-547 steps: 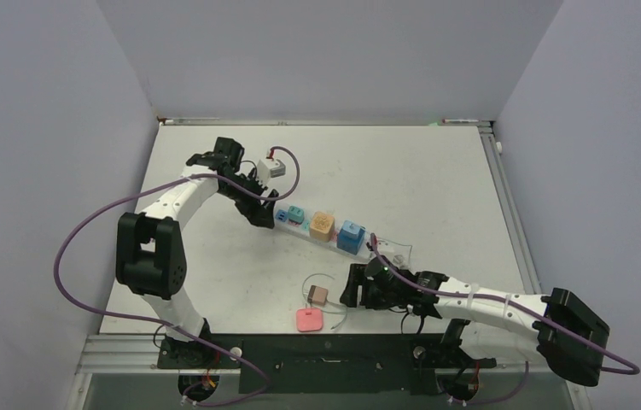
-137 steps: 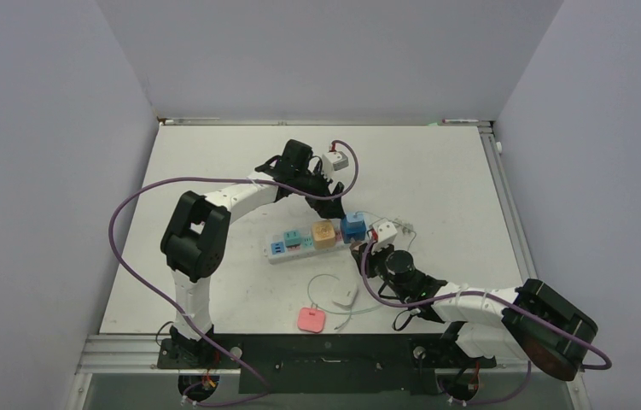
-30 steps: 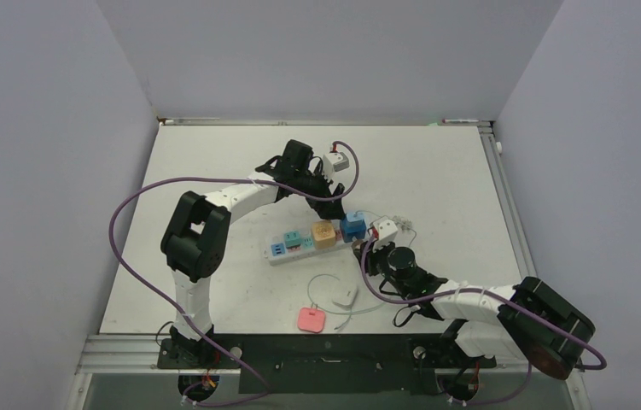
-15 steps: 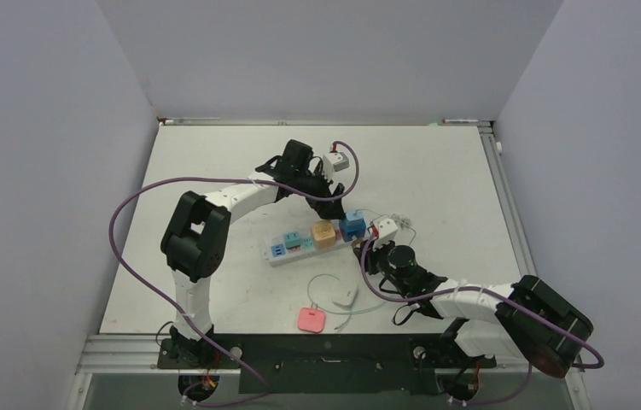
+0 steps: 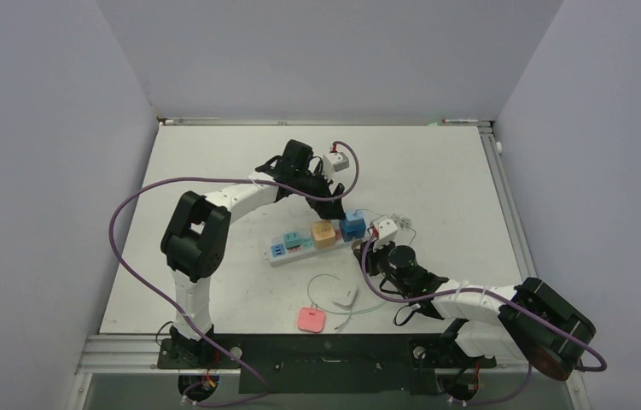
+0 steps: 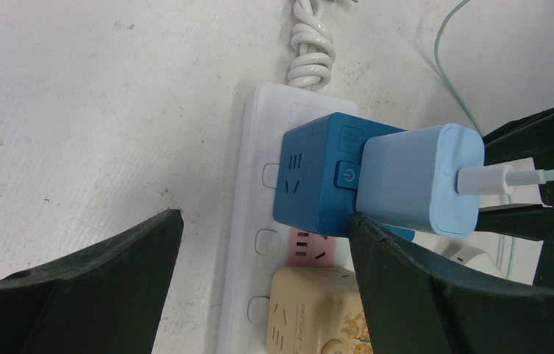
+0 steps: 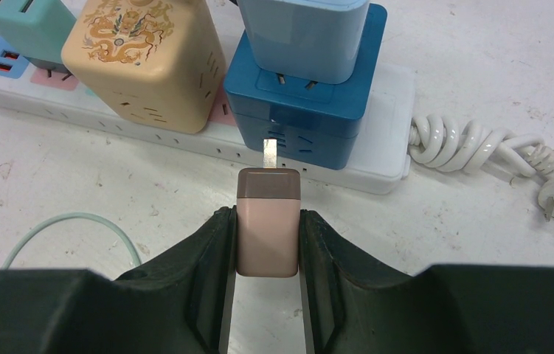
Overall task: Insert the plug
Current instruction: Insert the plug into the socket.
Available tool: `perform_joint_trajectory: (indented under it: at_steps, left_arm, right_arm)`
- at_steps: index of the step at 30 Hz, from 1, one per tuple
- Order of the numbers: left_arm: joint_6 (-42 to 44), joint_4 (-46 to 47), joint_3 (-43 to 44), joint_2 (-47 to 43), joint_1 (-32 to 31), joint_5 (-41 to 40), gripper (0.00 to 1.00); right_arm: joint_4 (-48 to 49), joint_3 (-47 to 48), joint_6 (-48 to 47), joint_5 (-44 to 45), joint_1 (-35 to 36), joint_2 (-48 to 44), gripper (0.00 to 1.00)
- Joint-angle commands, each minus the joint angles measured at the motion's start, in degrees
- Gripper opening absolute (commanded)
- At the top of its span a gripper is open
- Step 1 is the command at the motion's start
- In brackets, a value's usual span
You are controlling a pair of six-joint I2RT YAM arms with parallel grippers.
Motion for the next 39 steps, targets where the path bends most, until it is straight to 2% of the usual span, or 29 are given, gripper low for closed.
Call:
perform_joint_trajectory:
  at_steps: [1,16,39]
  left_arm:
    - [0.0,-0.5,0.8,0.1,-0.1,-0.1,0.8]
    - [0.0,-0.6,0.6,0.1,-0.1,0.3,0.8]
    - [-0.4,-0.7,0.8,0.4,0.0,0.5,0.79]
  right_arm:
    - [3.0,0.3,0.0,-0.6,-0.7,-0.2,0.05]
    - [3.4,1.4,-1.0,-1.1,-1.9,1.6,0.05]
    - [3.3,1.7,-1.6,-2.6,-2.0,-0.5,0.05]
